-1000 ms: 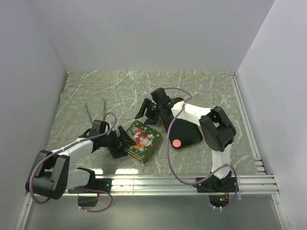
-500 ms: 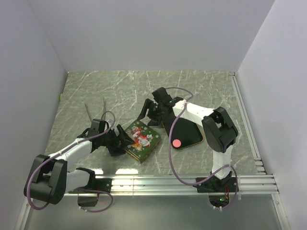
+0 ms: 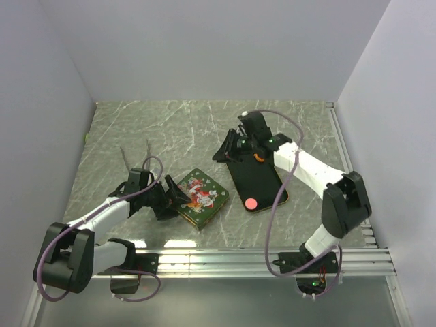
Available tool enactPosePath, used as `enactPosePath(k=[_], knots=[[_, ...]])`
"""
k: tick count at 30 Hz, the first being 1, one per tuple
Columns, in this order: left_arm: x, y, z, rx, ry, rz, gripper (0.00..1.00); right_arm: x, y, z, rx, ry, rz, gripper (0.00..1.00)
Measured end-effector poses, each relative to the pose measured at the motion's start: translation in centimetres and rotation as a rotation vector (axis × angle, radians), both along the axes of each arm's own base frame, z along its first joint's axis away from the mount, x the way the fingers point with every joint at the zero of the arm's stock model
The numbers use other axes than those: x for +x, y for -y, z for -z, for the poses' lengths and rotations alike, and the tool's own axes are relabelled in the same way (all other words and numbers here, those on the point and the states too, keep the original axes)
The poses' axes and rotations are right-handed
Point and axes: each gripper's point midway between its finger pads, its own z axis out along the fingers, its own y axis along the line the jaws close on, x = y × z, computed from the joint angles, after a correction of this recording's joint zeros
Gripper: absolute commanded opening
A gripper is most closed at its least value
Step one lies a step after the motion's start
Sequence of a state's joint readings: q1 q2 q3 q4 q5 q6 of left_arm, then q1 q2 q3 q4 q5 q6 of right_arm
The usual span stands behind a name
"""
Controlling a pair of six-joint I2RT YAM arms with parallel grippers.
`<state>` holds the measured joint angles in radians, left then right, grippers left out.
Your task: Pack the cookies
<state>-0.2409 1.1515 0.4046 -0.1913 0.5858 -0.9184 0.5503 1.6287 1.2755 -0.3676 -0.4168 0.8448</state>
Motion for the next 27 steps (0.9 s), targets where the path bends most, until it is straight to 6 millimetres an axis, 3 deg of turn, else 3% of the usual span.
enactPosePath(k=[3,8,10,22,27], knots=[[0.0,0.0,0.0,0.001,0.002,-0.001,0.95,-4.0,-2.4,-0.5,0.11,0.012,-0.128,0.17],[0.2,-0.1,0.0,0.004,0.009,-0.007,0.88,-11.6,-5.5,2.2,0.201,-0.098,-0.342,0.07],[0.3,-0.1,0.0,0.004,0.01,-0.007,0.86,-13.5,-6.2,3.0,0.223,-0.132,-0.391,0.05],[0.2,-0.1,0.0,0.003,0.016,-0.008,0.8,-16.0,-7.9,9.7,0.216,-0.269,-0.427,0.0],[0.2,-0.1,-0.1,0.003,0.019,-0.008,0.79,-16.2,-8.0,10.0,0.222,-0.271,-0.429,0.0]])
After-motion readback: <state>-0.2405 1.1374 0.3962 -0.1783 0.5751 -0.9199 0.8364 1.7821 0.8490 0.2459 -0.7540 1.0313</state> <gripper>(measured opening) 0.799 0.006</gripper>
